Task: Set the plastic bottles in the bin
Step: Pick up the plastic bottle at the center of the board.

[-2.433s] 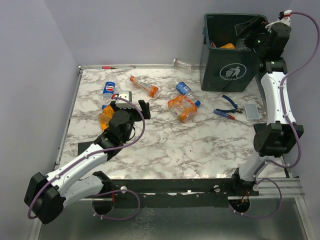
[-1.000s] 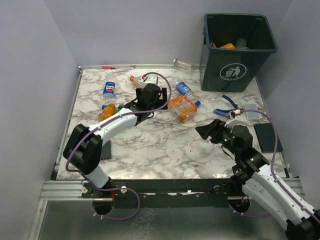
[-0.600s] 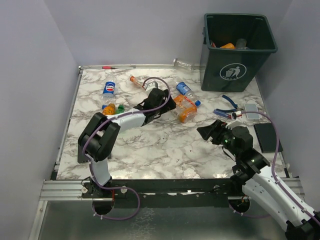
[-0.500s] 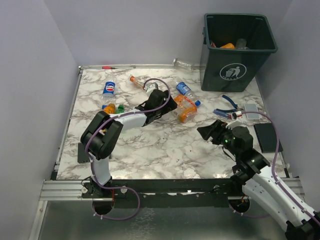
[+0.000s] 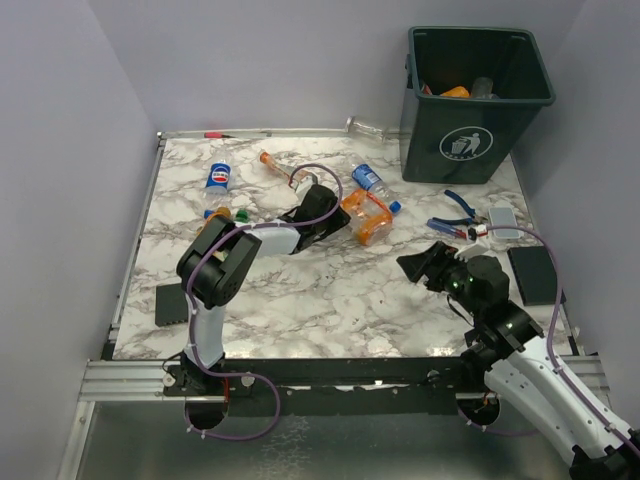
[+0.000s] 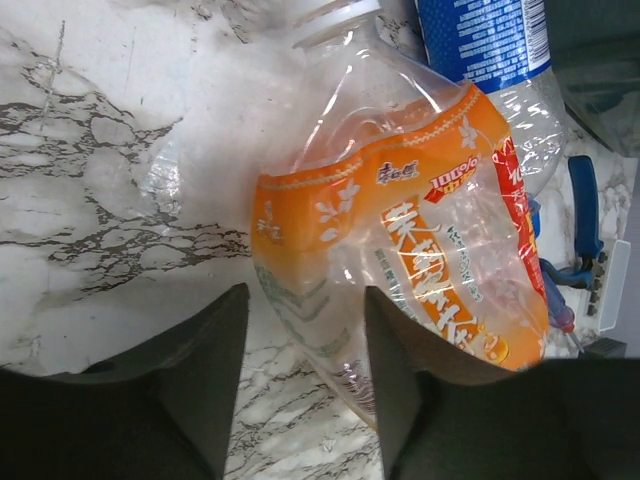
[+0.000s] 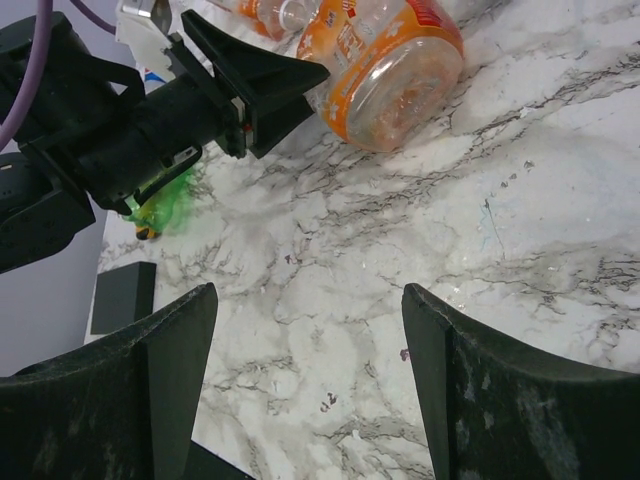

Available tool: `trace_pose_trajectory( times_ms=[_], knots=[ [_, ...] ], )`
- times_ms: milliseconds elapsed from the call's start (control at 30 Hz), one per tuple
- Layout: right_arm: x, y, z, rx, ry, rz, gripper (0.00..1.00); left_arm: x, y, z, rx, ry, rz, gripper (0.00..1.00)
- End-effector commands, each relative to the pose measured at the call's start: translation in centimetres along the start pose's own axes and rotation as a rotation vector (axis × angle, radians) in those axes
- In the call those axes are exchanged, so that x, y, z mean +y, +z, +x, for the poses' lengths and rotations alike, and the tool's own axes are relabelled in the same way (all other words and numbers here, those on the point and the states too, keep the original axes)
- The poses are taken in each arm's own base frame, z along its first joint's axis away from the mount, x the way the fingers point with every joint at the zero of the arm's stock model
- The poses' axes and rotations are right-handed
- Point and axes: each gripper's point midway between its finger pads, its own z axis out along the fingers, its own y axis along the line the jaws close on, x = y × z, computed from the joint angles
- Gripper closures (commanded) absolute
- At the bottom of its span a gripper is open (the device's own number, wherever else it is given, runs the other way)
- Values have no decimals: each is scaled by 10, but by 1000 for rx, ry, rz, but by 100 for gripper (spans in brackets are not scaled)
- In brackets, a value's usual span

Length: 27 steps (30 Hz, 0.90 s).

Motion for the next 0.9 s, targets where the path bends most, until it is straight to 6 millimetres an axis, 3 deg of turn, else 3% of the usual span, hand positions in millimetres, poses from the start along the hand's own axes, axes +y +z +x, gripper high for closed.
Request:
trace_pose_trajectory(
  times_ms=[0,167,400,533,700,867],
  knots=[
    [0,-2,-5,-12,3,21,22,3,9,3,-4,3,1,58],
    [0,-3,-6,-10,6,24,22,7,3,4,-5,30,7,77],
    [6,-6,-14,-24,-21,14,23,-18,-37,-25,-78,136,92,100],
    [17,-9,-22,-16,-40,2,22,-31,-73,-41,-92,227,144,100],
    [25,-8,-24,10,-80,-22,21,-27,-127,-58,-119,423,131,100],
    [56,-3,-17,60,-136,-194,16,-27,-173,-53,-158,551,248,100]
  ],
)
